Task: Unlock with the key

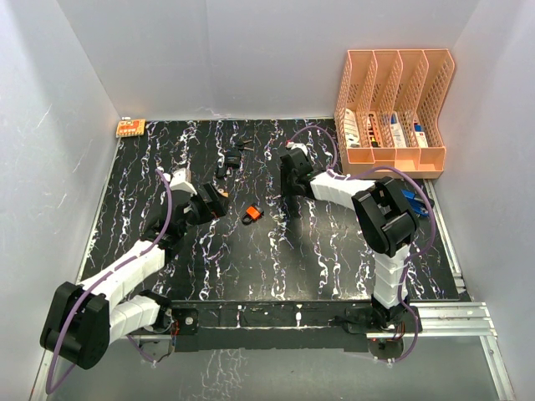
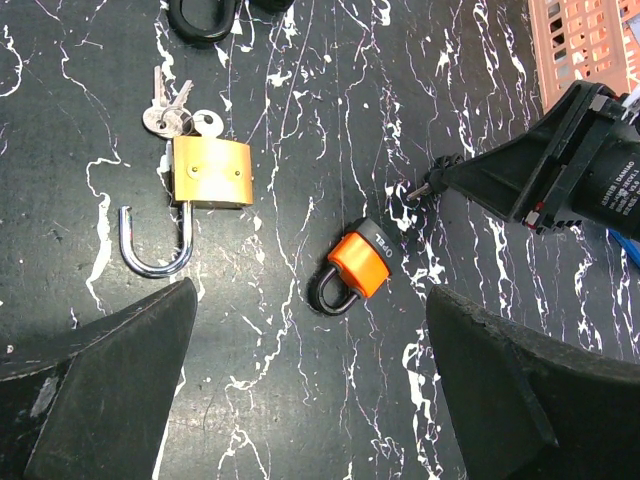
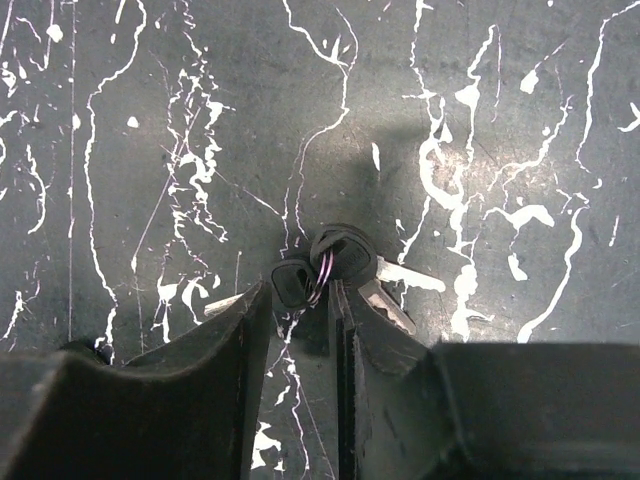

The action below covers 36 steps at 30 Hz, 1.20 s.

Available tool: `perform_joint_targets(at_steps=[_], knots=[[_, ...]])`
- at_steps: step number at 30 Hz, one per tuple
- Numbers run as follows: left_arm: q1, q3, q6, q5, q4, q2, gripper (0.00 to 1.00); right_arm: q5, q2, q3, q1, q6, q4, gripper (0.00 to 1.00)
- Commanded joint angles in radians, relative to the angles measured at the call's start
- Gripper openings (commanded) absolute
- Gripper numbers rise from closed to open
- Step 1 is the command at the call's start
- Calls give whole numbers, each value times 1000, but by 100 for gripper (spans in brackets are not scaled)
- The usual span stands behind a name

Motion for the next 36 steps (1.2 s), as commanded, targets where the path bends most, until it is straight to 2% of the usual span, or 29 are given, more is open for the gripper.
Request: perform_joint_targets(at_steps=[1,9,15,26,32,36], knots=[[-4,-2,1,17,14,1,97,36,-13,26,1,19,-2,25],[-5,-4,4,18,13,-3,97,44,7,41,1,28,-16,14],[-4,-7,19,37,35,-2,96,54,6,40,1,27,-9,1],[-4,-8,56,125,139,46,94,59,-116,-56,0,1,90,0],[-5,-17,122,351,362,128,90,7,-216,-135,1,-10,167,0],[-6,11,129,446,444,202,87,-24,-308,-171,1,-9,183,0]])
